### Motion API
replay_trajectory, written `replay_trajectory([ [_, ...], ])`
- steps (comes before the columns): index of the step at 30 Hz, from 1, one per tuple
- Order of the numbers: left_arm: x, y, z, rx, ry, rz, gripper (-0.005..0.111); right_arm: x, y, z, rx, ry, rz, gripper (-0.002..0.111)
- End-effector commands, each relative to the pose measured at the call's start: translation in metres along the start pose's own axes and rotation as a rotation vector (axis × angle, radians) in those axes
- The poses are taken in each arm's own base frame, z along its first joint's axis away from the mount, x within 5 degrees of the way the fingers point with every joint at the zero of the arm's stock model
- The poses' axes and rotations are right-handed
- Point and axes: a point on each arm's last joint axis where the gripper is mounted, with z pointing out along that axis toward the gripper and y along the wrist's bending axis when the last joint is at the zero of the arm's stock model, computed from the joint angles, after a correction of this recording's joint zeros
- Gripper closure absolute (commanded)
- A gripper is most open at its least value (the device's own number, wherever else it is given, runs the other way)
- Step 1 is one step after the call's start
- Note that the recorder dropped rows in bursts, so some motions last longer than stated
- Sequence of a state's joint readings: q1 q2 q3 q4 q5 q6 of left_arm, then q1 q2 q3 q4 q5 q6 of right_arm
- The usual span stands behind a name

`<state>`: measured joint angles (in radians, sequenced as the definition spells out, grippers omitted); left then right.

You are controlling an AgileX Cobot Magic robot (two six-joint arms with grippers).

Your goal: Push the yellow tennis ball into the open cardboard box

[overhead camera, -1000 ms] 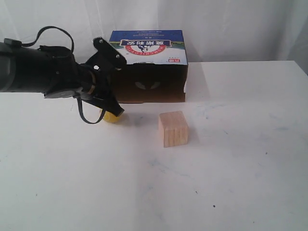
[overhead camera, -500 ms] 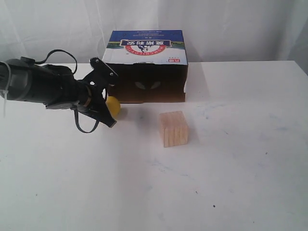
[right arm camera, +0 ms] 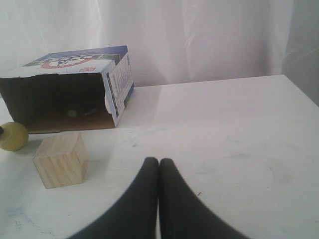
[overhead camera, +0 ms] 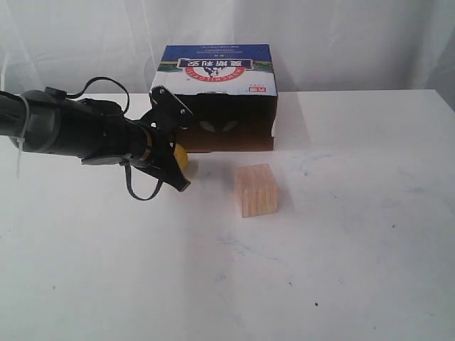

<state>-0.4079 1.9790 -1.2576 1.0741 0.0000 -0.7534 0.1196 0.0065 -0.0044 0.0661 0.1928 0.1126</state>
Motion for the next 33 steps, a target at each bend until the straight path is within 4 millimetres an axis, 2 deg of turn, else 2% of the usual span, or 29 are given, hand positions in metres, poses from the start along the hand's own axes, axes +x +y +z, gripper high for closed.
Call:
replay_trajectory([
  [1,0.0,-0.003,0.006,0.005,0.005,-0.028,0.107,0.001,0.0,0.0,0.0,-0.009,-0.005,0.108],
  [10,-0.006,-0.004,0.015,0.015,-0.018,-0.04,0.107,0.001,0.0,0.0,0.0,-0.009,-0.005,0.108],
  [23,-0.034,0.003,0.031,-0.011,-0.091,-0.042,0.107,0.001,0.0,0.0,0.0,-0.009,-0.005,0.108],
  [33,-0.034,0.003,0.034,-0.026,-0.074,-0.026,0.107,0.001,0.0,0.0,0.0,-0.009,-0.005,0.108],
])
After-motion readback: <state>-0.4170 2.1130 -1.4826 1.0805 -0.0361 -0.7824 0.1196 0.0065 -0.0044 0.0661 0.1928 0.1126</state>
